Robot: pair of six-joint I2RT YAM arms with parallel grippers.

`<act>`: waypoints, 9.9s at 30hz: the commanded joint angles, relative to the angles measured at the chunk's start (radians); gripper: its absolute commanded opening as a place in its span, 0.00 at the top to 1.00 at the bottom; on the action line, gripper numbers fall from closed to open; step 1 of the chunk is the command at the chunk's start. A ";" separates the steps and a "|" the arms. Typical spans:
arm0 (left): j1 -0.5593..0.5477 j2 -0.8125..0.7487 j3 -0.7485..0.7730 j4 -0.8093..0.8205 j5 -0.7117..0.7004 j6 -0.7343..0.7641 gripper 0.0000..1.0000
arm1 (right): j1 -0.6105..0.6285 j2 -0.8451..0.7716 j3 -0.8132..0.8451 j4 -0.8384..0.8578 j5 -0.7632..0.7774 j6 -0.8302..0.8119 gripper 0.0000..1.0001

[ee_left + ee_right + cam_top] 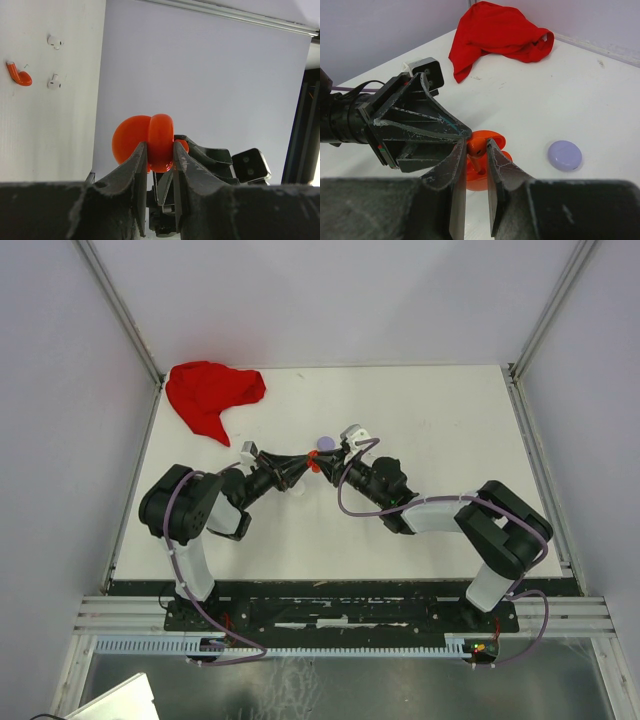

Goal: Insert the wireless bluetooth earbuds into the charging case
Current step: Place the earbud in the charging case, then pick up the earbud from the center of the board.

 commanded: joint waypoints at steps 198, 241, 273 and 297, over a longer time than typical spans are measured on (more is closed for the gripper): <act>0.099 -0.047 -0.049 0.203 0.004 0.013 0.97 | -0.107 0.438 0.816 -1.387 0.488 0.046 0.33; 0.151 -0.112 -0.099 0.204 0.000 0.015 0.97 | -0.114 0.453 1.067 -1.598 0.321 0.338 0.37; 0.176 -0.137 -0.121 0.204 0.017 0.012 0.97 | -0.132 0.644 1.202 -1.621 0.250 0.407 0.38; 0.177 -0.132 -0.121 0.203 0.017 0.016 0.97 | -0.129 0.662 1.209 -1.603 0.210 0.346 0.41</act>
